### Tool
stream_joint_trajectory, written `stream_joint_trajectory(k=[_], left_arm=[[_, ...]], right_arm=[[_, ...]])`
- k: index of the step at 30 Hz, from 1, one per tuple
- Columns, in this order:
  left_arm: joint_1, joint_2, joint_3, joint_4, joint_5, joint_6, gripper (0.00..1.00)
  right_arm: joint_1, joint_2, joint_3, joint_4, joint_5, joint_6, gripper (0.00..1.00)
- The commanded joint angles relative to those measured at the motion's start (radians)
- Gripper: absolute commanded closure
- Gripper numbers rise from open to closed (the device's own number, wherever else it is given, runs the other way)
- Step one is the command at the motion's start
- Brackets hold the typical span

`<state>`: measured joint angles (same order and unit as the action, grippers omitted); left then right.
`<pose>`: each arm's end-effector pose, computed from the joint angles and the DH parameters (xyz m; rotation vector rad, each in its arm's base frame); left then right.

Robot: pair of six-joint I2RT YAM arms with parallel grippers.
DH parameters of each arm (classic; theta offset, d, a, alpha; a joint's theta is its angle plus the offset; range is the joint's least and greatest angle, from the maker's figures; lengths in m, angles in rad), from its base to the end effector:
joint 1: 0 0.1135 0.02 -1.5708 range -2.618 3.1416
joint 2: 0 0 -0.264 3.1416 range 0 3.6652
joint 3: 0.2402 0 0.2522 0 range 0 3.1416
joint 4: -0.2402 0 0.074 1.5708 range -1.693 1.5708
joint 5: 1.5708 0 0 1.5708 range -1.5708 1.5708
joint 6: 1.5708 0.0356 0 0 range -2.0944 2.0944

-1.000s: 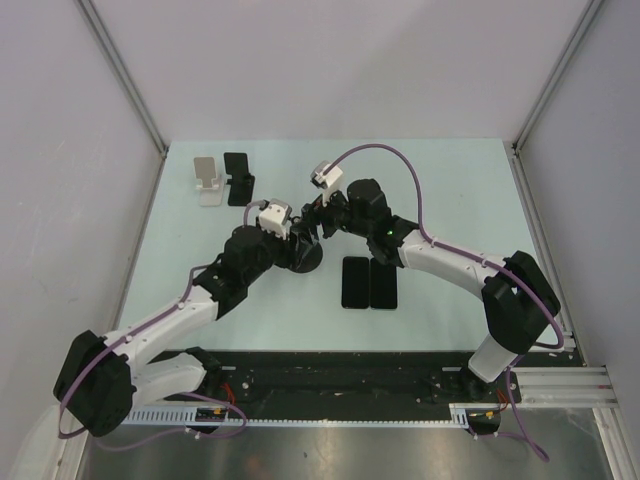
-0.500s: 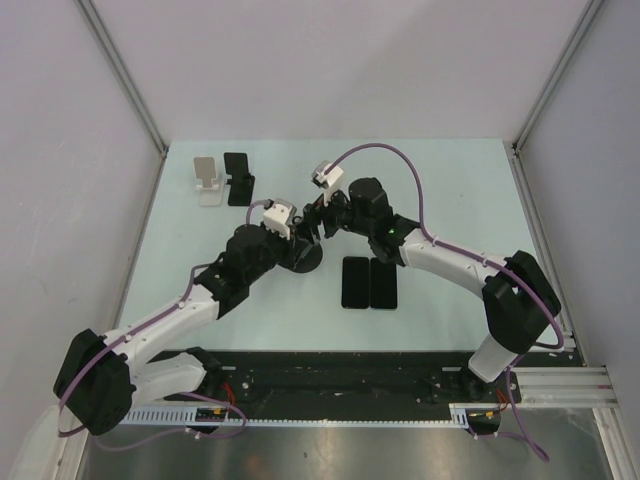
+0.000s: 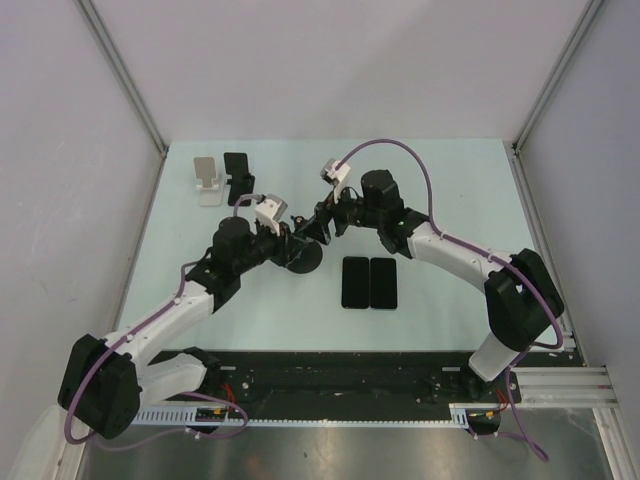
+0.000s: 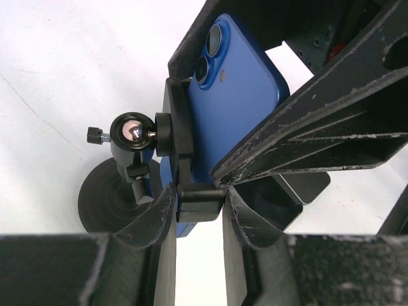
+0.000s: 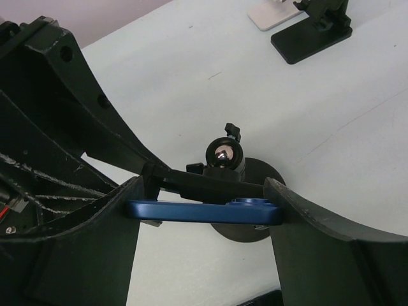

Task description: Remove the phone from the phone stand

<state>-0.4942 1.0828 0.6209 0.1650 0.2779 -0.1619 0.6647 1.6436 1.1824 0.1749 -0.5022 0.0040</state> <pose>0.2117 -0.1252 0.2596 0.5101 1.8485 -0.7072 0.2934 0.2517 0.2918 -0.9561 1.6702 0.9219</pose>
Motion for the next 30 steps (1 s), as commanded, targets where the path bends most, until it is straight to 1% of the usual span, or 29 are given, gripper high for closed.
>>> stream_joint_trajectory(k=[1,5,12,13,14,15,17,20,23,24,26,27,30], left_arm=[[0.077,-0.026,-0.006,0.033,0.086,-0.076,1.00],[0.120,-0.032,-0.016,0.047,0.132,-0.108,1.00],[0.140,-0.020,-0.033,0.045,0.126,-0.128,1.00],[0.140,-0.017,-0.033,0.045,0.119,-0.128,0.98],[0.140,-0.014,-0.033,0.045,0.119,-0.128,0.92],[0.140,-0.017,-0.032,0.044,0.115,-0.125,0.74],[0.140,-0.021,-0.033,0.041,0.104,-0.108,0.57],[0.140,-0.026,-0.029,0.034,0.099,-0.097,0.48],[0.140,-0.023,-0.023,0.030,0.099,-0.097,0.42],[0.140,-0.024,-0.021,0.030,0.101,-0.096,0.37],[0.140,-0.029,-0.016,0.028,0.099,-0.090,0.33],[0.140,-0.032,-0.016,0.027,0.101,-0.085,0.30],[0.138,-0.049,-0.016,0.025,0.089,-0.068,0.24]], right_arm=[[-0.080,-0.004,-0.007,-0.135,0.008,-0.053,1.00],[-0.100,-0.005,-0.007,-0.098,-0.036,-0.019,1.00],[-0.103,-0.008,0.016,-0.081,-0.111,-0.009,1.00],[-0.100,-0.008,0.023,-0.087,-0.119,-0.009,1.00],[-0.099,-0.010,0.025,-0.091,-0.139,-0.009,1.00],[-0.096,-0.011,0.028,-0.091,-0.150,-0.009,1.00],[-0.093,-0.016,0.043,-0.097,-0.176,-0.009,1.00],[-0.083,-0.018,0.063,-0.101,-0.206,-0.009,1.00],[-0.071,-0.016,0.075,-0.101,-0.214,0.011,1.00],[-0.070,-0.015,0.083,-0.100,-0.214,0.016,1.00],[-0.059,-0.014,0.092,-0.092,-0.214,0.022,1.00],[-0.054,-0.014,0.100,-0.089,-0.214,0.033,1.00],[-0.040,-0.013,0.109,-0.063,-0.228,0.056,1.00]])
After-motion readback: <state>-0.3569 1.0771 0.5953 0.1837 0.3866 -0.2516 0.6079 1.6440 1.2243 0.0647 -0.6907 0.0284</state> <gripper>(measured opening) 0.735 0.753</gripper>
